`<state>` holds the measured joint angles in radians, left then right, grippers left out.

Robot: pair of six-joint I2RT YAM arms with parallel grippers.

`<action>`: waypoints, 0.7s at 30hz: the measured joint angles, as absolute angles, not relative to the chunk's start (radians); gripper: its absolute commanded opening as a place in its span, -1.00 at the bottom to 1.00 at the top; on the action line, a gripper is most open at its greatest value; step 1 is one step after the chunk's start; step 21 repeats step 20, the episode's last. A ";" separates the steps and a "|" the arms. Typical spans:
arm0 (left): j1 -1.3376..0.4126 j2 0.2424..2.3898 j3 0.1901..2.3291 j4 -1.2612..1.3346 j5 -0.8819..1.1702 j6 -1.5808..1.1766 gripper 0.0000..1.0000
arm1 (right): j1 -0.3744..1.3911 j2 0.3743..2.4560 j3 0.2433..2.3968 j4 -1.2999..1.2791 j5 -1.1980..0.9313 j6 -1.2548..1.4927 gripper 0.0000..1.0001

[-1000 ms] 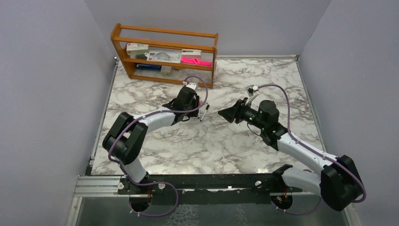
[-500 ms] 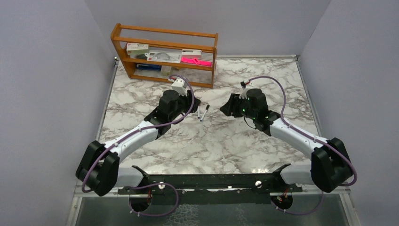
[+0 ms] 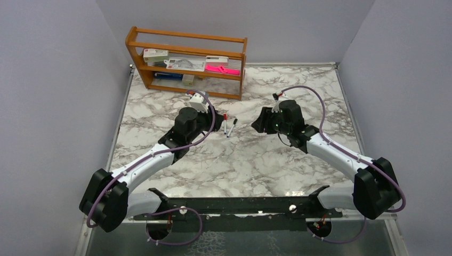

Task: Insert the pens into the pen caps

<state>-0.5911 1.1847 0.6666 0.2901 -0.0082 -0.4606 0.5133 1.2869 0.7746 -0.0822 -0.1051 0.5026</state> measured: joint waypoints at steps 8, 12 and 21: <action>-0.591 1.150 0.652 0.294 -0.009 -0.460 -0.08 | 0.513 1.277 0.775 -0.083 -0.105 0.499 -0.03; -0.591 1.150 0.645 0.300 -0.010 -0.456 -0.08 | 0.513 1.277 0.775 -0.083 -0.104 0.499 -0.03; -0.591 1.150 0.638 0.305 -0.013 -0.454 -0.08 | 0.513 1.278 0.775 -0.087 -0.098 0.490 -0.08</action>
